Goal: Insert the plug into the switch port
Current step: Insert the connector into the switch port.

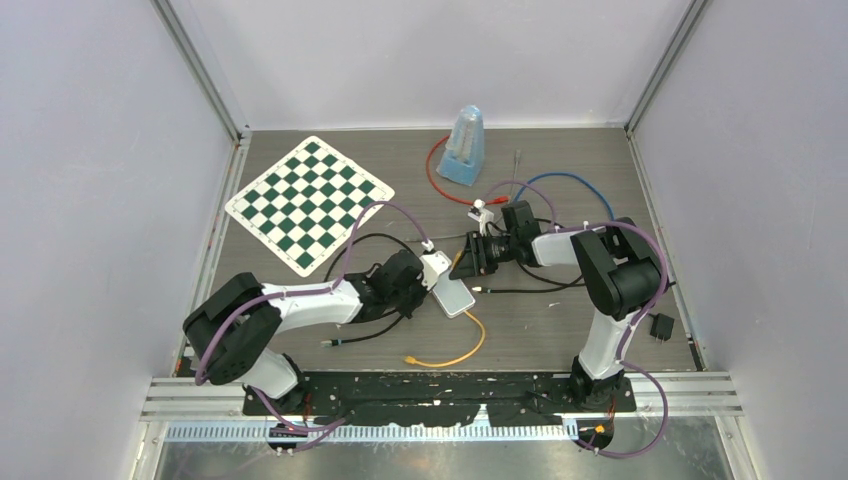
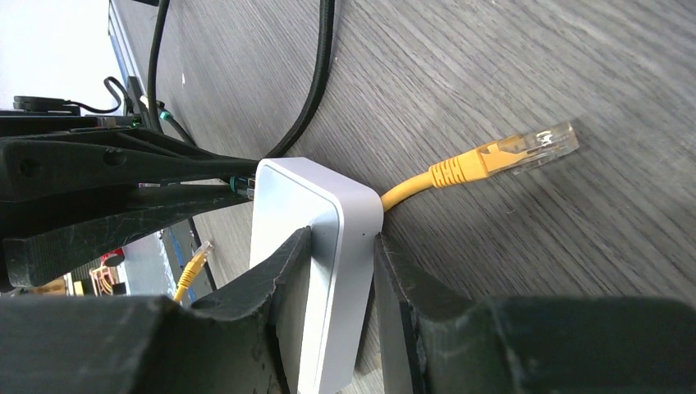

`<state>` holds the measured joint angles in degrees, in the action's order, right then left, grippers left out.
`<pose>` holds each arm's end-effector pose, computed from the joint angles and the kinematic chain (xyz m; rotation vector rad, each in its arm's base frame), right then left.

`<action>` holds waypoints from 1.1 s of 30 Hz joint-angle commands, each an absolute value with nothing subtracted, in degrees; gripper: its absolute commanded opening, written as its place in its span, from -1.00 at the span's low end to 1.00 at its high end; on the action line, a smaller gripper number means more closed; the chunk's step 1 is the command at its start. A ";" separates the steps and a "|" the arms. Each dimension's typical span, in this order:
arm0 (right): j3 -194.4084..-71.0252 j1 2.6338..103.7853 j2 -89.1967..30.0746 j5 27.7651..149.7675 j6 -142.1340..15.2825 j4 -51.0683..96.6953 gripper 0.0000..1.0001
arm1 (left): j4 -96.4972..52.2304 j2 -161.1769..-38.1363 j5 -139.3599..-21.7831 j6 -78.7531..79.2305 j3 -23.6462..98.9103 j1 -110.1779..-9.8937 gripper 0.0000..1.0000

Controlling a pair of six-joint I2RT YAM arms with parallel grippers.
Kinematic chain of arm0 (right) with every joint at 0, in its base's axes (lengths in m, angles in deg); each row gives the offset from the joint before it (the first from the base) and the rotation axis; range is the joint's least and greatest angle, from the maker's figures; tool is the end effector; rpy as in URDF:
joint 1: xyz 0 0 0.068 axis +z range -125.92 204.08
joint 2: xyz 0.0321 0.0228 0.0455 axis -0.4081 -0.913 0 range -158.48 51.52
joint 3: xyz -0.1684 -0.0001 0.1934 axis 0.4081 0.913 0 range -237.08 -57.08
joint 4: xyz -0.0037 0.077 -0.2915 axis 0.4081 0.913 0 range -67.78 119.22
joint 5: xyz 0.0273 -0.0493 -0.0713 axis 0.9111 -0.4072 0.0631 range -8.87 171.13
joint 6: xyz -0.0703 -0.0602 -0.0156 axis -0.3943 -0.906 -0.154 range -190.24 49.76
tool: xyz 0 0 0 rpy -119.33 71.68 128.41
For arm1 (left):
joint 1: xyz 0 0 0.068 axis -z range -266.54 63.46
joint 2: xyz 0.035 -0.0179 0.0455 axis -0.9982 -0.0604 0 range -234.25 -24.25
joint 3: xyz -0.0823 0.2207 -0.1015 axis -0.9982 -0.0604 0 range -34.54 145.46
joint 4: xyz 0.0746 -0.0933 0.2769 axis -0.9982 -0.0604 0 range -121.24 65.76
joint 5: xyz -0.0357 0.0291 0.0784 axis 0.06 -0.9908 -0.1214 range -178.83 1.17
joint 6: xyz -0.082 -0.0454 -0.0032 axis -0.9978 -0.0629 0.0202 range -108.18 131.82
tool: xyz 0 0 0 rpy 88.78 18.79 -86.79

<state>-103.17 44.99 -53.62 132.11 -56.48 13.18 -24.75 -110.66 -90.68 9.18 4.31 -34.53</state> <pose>0.3180 0.1919 0.0388 -0.5664 2.3739 1.3552 0.2168 -0.2731 0.0705 1.0088 2.2309 -0.3956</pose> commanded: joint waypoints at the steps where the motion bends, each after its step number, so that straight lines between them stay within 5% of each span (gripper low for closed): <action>1: -103.96 47.04 -54.56 131.25 -59.62 17.38 -0.26 | -21.19 -111.64 -91.32 10.74 4.57 -34.33 -1.00; 33: -93.80 53.76 -54.66 138.34 -40.87 -8.10 -0.34 | 8.21 -111.58 -91.29 15.44 1.41 -33.96 -1.00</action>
